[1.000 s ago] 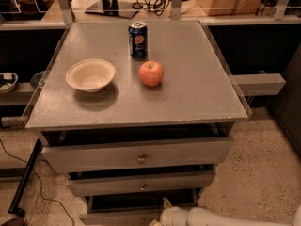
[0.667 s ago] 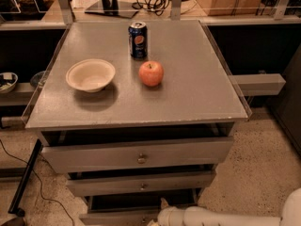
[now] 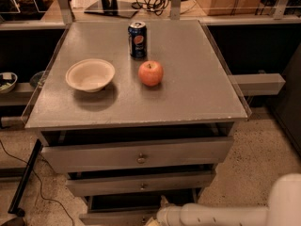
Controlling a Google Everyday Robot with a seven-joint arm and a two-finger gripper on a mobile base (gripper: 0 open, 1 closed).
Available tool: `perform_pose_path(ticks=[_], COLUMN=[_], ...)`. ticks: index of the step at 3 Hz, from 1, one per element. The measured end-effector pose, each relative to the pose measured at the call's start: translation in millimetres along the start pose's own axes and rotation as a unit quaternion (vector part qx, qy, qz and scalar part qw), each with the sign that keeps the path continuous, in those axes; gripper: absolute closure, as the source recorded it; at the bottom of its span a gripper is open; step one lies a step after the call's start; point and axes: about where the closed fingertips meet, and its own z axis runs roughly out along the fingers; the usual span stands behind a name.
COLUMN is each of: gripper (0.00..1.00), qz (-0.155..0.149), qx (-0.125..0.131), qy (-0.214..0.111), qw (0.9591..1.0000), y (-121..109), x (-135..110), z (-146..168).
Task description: Open bottom drawer
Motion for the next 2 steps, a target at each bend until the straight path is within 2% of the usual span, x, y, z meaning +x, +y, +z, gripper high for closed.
perform_pose_path(ticks=[1,2], gripper=[0.0,0.0], qz=[-0.016,-0.025], qx=[0.009,0.007], qy=[0.031,0.055], qw=[0.9993,0.9981], y=[-5.8,-3.5], x=[6.0,16.7], z=[18.2,32.8])
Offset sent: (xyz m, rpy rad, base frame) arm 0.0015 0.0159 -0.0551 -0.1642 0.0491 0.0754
